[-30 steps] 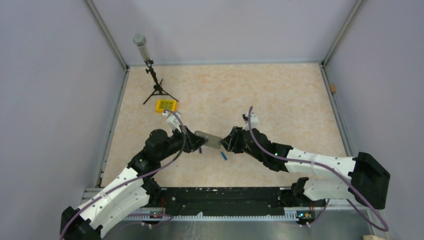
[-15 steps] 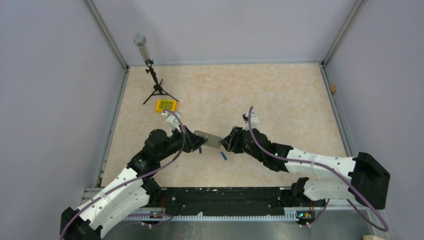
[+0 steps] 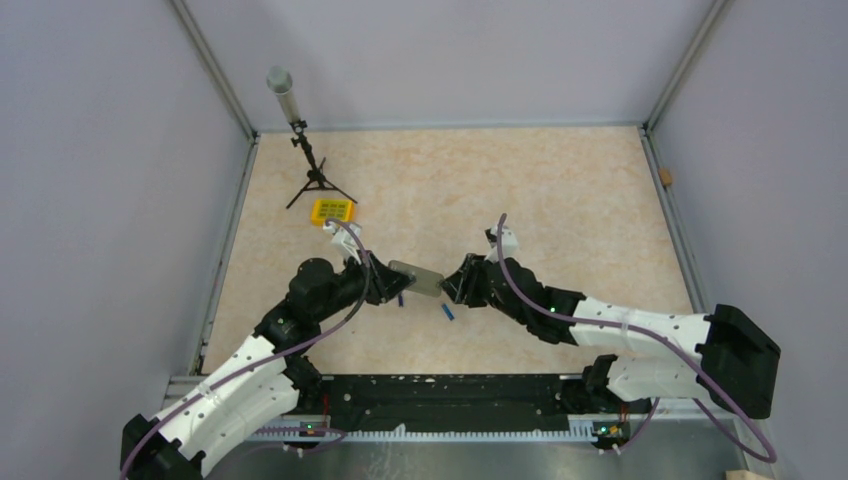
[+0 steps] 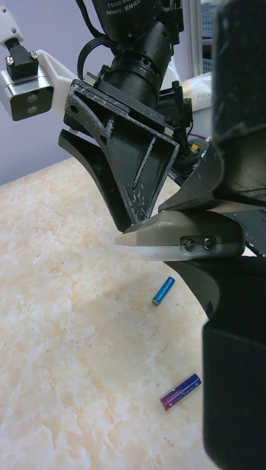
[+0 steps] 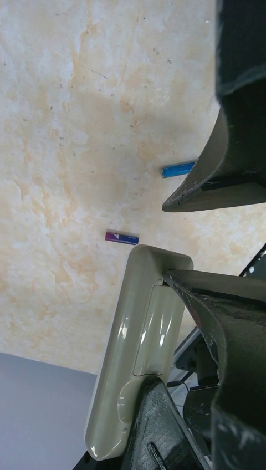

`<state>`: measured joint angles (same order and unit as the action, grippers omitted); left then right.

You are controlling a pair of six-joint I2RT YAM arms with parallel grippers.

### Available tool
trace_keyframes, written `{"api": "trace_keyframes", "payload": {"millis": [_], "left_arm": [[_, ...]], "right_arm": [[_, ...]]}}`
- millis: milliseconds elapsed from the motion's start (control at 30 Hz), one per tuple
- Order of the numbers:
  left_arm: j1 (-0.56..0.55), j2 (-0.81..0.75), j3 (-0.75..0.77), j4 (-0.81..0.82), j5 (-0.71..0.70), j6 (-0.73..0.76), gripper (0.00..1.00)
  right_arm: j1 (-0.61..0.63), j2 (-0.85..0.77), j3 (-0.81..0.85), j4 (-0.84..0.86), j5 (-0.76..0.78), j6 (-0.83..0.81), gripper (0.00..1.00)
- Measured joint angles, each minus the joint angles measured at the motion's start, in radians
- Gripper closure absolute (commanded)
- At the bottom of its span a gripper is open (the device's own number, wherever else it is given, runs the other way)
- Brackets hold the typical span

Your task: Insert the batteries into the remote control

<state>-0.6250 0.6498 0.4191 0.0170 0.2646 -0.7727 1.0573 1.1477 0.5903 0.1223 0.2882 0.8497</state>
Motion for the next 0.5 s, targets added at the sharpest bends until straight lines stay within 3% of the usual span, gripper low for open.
{"api": "trace_keyframes", "payload": {"millis": [500], "left_arm": [[0.003,0.0,0.0,0.01,0.024,-0.03,1.0]], "right_arm": [[-0.008,-0.054,-0.119,0.171,-0.037,0.018,0.55]]}}
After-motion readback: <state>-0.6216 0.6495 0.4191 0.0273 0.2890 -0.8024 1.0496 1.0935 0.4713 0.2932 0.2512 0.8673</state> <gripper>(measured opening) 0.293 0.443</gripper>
